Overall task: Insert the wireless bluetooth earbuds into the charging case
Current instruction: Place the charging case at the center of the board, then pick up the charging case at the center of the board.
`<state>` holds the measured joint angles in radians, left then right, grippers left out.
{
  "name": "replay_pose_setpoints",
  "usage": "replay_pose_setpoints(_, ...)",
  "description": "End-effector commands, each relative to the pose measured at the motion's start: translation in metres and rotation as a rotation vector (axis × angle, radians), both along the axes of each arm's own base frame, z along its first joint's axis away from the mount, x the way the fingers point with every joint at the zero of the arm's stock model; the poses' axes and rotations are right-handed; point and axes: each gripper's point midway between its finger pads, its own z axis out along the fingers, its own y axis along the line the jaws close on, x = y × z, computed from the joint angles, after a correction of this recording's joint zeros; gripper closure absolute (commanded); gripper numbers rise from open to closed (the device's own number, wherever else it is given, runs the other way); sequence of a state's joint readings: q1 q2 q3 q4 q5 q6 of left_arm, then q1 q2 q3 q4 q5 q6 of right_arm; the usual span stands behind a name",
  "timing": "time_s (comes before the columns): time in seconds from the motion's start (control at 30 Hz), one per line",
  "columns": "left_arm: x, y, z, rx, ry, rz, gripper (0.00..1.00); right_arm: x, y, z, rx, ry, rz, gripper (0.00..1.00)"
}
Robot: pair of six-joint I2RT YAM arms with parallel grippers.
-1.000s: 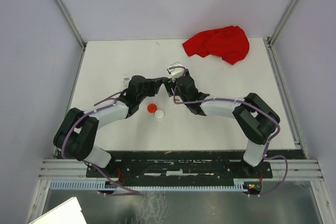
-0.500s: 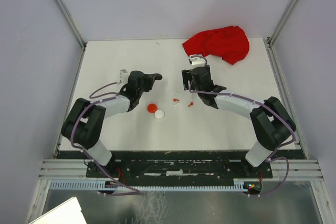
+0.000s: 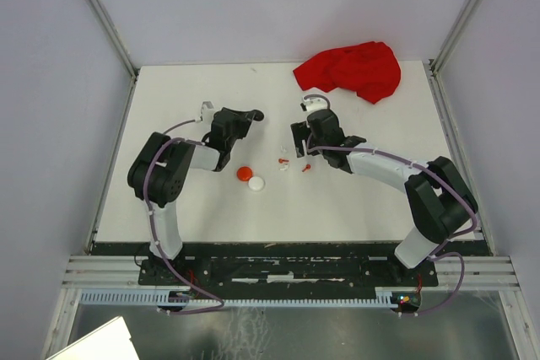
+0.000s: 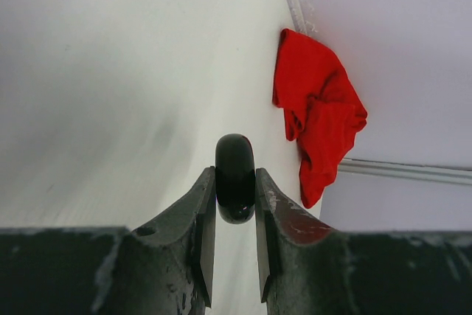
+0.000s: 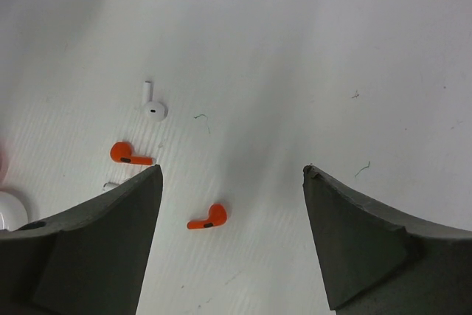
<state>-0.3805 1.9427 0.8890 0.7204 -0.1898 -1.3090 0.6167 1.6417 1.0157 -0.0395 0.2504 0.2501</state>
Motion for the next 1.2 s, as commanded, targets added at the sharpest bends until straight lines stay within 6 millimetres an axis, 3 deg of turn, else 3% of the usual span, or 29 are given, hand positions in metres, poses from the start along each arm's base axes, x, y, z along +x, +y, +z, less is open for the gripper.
replay_pose_setpoints(0.0,0.024,-0.007,0.029,0.01,-0.147,-0.037,0.96,0.008,0.008,0.032,0.062,-0.048,0.009,0.15)
replay_pose_setpoints(0.23,0.031,-0.007,0.015,0.034,-0.123,-0.053,0.91,0.0,0.024,0.035,0.099,-0.017,0.102,0.16)
replay_pose_setpoints(0.5,0.033,-0.006,0.0,0.037,-0.084,-0.08,0.75,-0.03,0.068,0.033,0.142,0.066,0.381,0.21)
replay_pose_setpoints(0.8,0.033,0.002,-0.007,0.048,-0.062,-0.089,0.59,-0.056,0.111,0.021,0.074,0.127,0.513,0.21)
replay_pose_setpoints(1.03,0.028,0.017,-0.006,0.046,-0.049,-0.088,0.46,-0.065,0.142,0.01,0.059,0.178,0.534,0.22)
replay_pose_setpoints(1.17,0.019,0.039,-0.002,0.07,-0.03,-0.054,0.41,-0.068,0.157,0.001,0.025,0.191,0.537,0.21)
